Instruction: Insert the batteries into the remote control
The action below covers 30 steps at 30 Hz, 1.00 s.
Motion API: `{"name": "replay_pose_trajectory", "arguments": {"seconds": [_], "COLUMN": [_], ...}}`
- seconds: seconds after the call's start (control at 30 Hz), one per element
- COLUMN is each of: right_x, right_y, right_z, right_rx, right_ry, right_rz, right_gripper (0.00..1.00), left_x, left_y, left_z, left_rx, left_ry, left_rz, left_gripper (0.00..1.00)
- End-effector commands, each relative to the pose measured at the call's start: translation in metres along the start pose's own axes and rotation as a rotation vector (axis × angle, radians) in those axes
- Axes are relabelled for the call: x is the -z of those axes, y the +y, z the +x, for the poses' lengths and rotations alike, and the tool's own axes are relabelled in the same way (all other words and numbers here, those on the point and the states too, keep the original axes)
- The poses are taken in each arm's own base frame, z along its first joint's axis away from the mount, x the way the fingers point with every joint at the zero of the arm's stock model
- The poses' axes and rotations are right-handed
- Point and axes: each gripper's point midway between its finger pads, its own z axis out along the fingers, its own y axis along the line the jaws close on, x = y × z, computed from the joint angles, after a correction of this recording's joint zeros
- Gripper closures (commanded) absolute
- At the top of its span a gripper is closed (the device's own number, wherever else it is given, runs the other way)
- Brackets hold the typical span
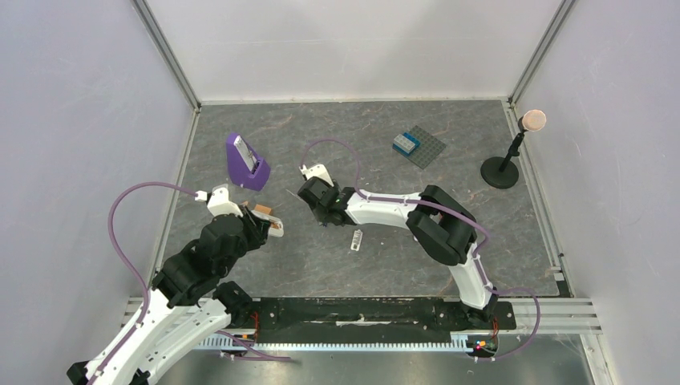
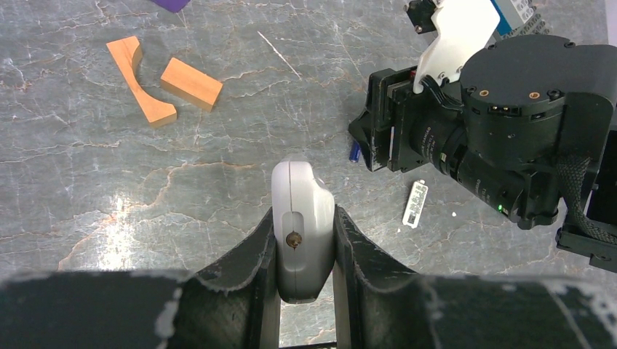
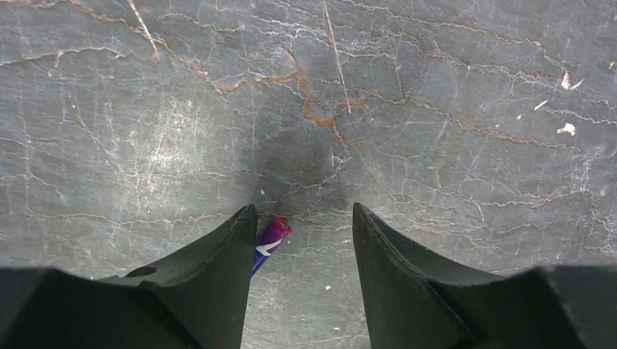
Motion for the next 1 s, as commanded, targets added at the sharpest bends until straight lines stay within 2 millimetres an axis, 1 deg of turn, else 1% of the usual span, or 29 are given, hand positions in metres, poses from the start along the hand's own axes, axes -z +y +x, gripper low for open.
{"name": "replay_pose_trajectory", "arguments": {"seconds": [0.0,0.17,0.27,0.4,0.5,0.63,0.73,0.83,0.9,0.97], "right_x": [-0.003,0.010,0.016,0.020,0.025,0.035,0.044,0.054,0.059,0.060], "right_y": [-0.010,-0.025,-0.028,-0.033,-0.034,-0.031,-0.028,-0.019,-0.013,-0.003], "right_z": [0.006,0.020,0.025,0.031,0.035,0.024,0.007,-0.008,-0.015,-0.015], "right_rx": [-0.057,-0.092,-0.096,-0.091,-0.094,-0.086,-0.080,-0.078,-0.064,-0.032], "right_ry": [0.024,0.046,0.042,0.049,0.051,0.016,-0.026,-0.065,-0.083,-0.085], "right_rz": [0.030,0.056,0.045,0.052,0.039,-0.004,-0.040,-0.103,-0.148,-0.208], "right_gripper": [0.47,0.49,0.49,0.49,0.49,0.47,0.45,0.43,0.41,0.39], "left_x": [0.001,0.000,-0.001,-0.002,-0.002,-0.001,-0.001,0.000,0.000,0.001], "left_y": [-0.006,-0.006,-0.007,-0.009,-0.010,-0.010,-0.010,-0.010,-0.010,-0.010], "left_z": [-0.009,-0.005,-0.003,-0.002,0.000,0.000,-0.001,-0.001,-0.002,-0.003], "left_rx": [0.021,0.028,0.036,0.046,0.045,0.048,0.051,0.053,0.056,0.055], "left_ry": [-0.030,-0.023,-0.022,-0.017,-0.012,-0.012,-0.013,-0.017,-0.022,-0.023], "left_rz": [0.018,0.023,0.032,0.044,0.049,0.053,0.054,0.055,0.056,0.057], "left_gripper": [0.98,0.98,0.98,0.98,0.98,0.98,0.98,0.98,0.98,0.98]}}
